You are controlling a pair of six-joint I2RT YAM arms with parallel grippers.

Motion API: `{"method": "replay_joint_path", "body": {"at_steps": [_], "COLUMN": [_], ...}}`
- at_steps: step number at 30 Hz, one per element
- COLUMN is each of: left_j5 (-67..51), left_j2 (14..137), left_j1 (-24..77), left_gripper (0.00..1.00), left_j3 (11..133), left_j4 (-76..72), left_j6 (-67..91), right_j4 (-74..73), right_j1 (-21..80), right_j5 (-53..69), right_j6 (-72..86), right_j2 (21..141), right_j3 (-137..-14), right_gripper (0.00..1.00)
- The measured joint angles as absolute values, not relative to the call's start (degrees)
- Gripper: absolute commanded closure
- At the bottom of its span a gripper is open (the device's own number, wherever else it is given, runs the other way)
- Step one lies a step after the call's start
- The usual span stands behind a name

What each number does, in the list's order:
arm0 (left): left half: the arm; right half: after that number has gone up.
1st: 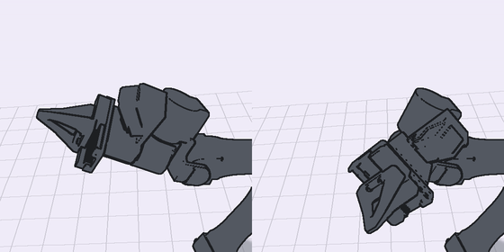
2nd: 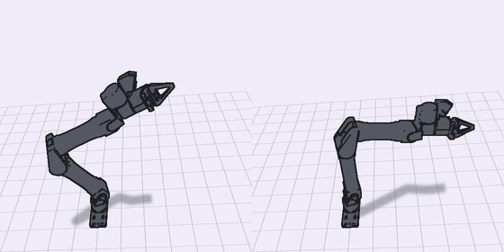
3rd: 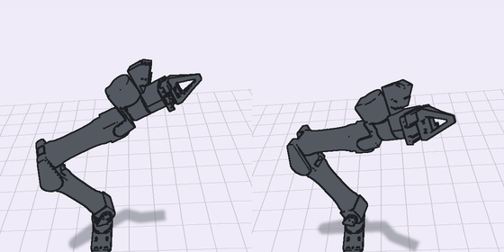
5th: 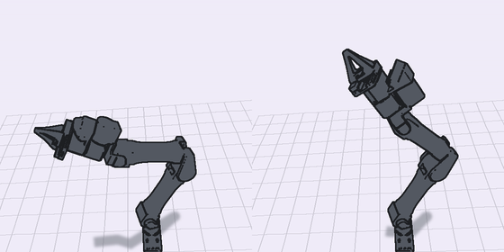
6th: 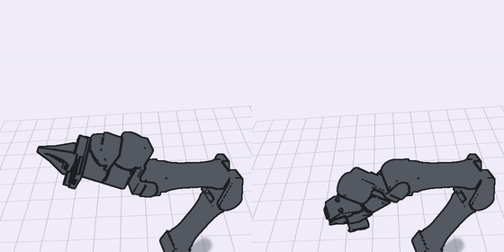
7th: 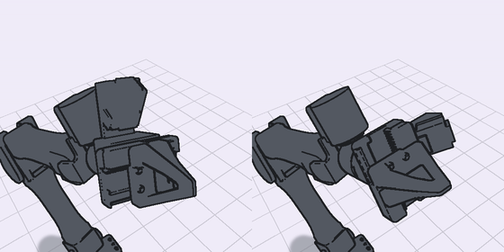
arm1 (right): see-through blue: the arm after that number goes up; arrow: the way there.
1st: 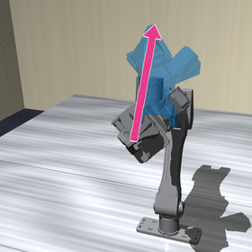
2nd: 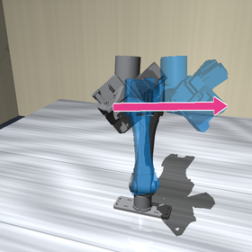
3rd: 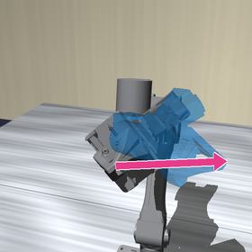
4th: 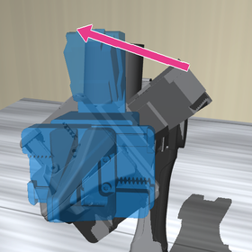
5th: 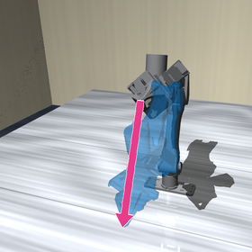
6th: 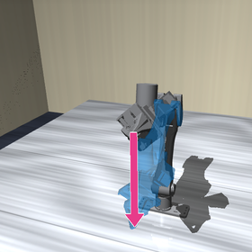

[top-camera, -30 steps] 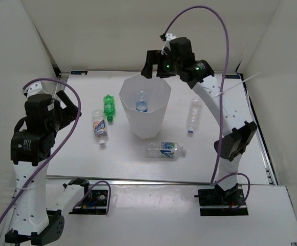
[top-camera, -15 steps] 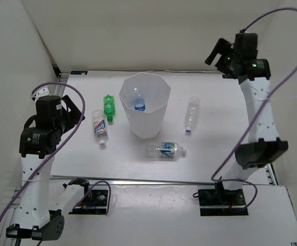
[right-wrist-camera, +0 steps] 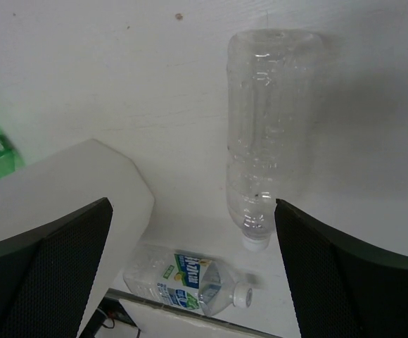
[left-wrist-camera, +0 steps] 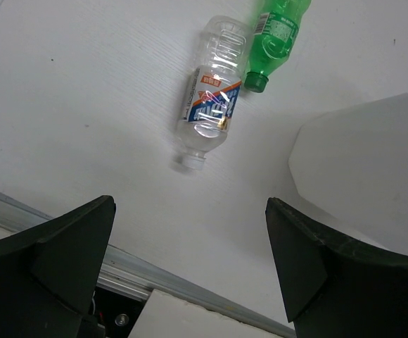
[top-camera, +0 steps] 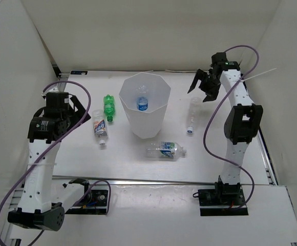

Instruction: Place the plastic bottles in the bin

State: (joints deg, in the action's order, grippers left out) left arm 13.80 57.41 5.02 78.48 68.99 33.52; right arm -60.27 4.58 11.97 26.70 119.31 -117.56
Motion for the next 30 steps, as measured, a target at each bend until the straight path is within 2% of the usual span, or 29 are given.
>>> {"method": "replay_joint_path", "body": {"at_steps": [7,17,20,21,24,27,28,30], "left_j5": [12.40,12.34,12.34,12.34,12.34,12.32,12.34,12.38], "left_j2": [63.16,65.41,65.71,65.78,65.80,65.80,65.82,65.80], "left_j1": [5.02,5.02,5.02,5.02,5.02,5.02,5.02,5.02], "left_gripper": [0.01,0.01,0.01,0.01,0.01,0.01,0.01,0.01], "left_j3": [82.00,85.03,85.03,85.03,85.03,85.08,85.14,85.19], "left_j4": [70.04,71.16,71.83,72.03,72.49,73.47,73.71,73.91], "left_j6": [33.65,33.43,33.45,33.50,33.56,33.65,33.61,33.58], "right_j4": [-60.23,-59.46,-59.11,-58.76,-58.28,-57.89,-57.76,-57.14], "right_j1": [4.60,4.60,4.60,4.60,4.60,4.60,4.60,4.56], "right_j5": [12.78,11.73,11.77,11.92,12.62,13.93,14.37,15.18], "right_j6": [24.97,23.55,23.31,23.16,22.74,22.46,22.46,22.41], "right_j2": [127.42,130.04,131.79,132.42,134.17,134.82,134.82,134.82], "right_j3": [-118.32,-116.53,-115.77,-115.28,-114.04,-112.99,-112.90,-112.68], "right_gripper": [0.00,0.00,0.09,0.16,0.27,0.51,0.62,0.70]}}
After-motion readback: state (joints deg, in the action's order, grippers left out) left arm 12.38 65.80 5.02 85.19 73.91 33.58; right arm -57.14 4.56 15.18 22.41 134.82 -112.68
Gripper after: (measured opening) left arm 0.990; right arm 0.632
